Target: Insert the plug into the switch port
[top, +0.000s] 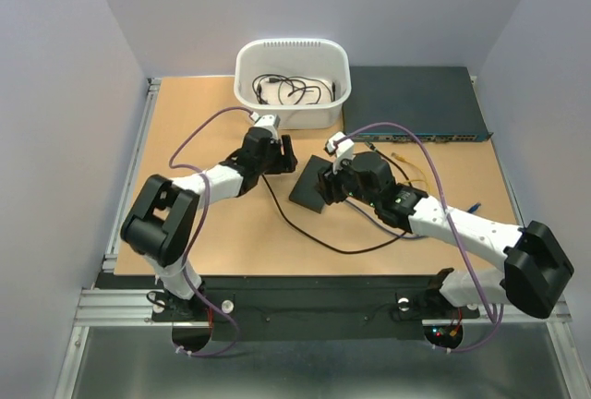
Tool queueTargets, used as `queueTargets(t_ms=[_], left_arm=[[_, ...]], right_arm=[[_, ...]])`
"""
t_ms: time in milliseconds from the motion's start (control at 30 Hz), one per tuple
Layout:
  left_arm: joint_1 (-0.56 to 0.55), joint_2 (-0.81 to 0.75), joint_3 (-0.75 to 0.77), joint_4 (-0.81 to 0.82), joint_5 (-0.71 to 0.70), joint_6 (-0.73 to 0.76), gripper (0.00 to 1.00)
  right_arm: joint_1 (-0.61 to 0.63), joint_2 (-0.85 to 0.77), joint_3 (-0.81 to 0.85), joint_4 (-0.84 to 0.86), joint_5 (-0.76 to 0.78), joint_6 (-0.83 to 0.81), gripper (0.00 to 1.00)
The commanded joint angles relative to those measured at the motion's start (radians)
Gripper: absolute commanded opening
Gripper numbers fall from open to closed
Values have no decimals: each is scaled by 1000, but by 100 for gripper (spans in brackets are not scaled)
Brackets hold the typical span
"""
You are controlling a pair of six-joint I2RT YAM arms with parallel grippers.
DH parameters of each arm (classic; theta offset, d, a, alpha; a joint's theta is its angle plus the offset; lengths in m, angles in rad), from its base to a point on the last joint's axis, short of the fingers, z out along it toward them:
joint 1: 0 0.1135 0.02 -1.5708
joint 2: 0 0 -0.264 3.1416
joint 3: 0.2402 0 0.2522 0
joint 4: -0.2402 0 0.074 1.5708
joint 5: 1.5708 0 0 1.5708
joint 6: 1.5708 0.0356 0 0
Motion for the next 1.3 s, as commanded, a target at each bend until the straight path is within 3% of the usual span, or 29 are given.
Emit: queueTargets(t_ms=[0,100,167,400,567,900,1000,1033,1067,1100,1267], left_arm=[[20,-196,23,-39,-50,-9,74],[31,-318,-15,-81,-155,-21,75],[49,-378,-43,-110,-195,-32,76],[80,-662,-166,-148,-219,-105,76],[78,-733,-233,-159,-161,-113,76],[80,-753,-259,-155,-149,-118,76],[78,-750,-261,-155,-152,-116,75],[80,-750,-264,-156,-155,-116,75],[80,-748,-265,-155,-158,-115,75],[80,-750,-267,-153,-162,-113,75],[80,-750,-287,-142,-175,-118,75]], right_arm=[[-1,100,76,39,-16,77,56],[-1,235,167,42,-21,102,61],[-1,303,228,42,-59,117,70],[-1,688,558,34,-108,122,74],[-1,887,752,29,-111,151,74],[16,1046,894,17,-145,198,73],[19,1064,908,14,-145,204,62],[19,1069,910,14,-143,206,56],[19,1064,902,13,-140,211,39],[19,1061,893,14,-139,211,30],[21,983,772,16,-154,171,0]])
